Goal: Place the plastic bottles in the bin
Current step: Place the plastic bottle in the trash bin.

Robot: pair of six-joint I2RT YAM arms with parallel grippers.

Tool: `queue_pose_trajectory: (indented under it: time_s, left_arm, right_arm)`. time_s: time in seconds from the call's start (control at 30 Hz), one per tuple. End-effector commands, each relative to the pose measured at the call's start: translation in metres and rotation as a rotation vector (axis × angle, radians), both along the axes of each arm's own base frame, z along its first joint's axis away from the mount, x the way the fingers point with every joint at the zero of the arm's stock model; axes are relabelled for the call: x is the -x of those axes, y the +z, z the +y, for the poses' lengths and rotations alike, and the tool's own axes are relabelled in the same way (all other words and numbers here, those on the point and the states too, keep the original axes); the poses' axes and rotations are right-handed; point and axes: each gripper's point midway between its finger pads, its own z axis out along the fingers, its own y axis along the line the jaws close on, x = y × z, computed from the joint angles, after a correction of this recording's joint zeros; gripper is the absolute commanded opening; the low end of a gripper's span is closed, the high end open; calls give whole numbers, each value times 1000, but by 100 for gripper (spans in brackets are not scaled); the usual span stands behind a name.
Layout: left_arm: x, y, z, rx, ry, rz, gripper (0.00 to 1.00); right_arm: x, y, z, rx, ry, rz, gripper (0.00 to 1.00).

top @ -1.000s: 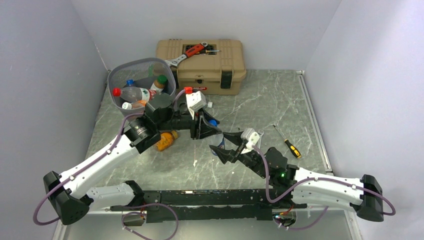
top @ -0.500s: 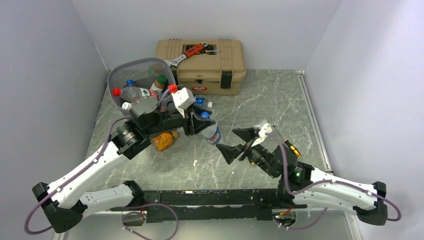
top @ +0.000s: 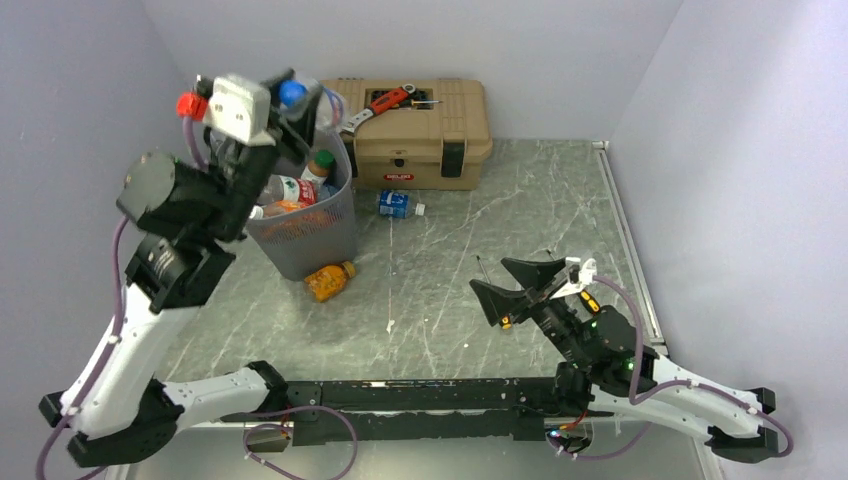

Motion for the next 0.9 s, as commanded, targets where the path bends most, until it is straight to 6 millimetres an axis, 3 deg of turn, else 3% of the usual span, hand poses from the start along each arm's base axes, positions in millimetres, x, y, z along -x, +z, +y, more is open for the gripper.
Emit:
queue_pose_trajectory:
  time_s: [0.0, 0.13, 0.3, 0.87]
  left_arm:
    - [-75, -13, 40, -45, 267, 100, 0]
    - [-123, -30, 68, 40, 271, 228, 0]
    - [-166, -85, 76, 116, 261, 429, 0]
    - [-199, -208, 57, 132, 119, 719, 0]
  right_arm:
    - [-4, -8, 4, 12, -14, 24, 100]
    - [-2, -10, 14, 27, 15, 28, 100]
    - [-3, -17, 20, 47, 26, 43, 100]
    - [-8, -25, 12, 80, -23, 56, 100]
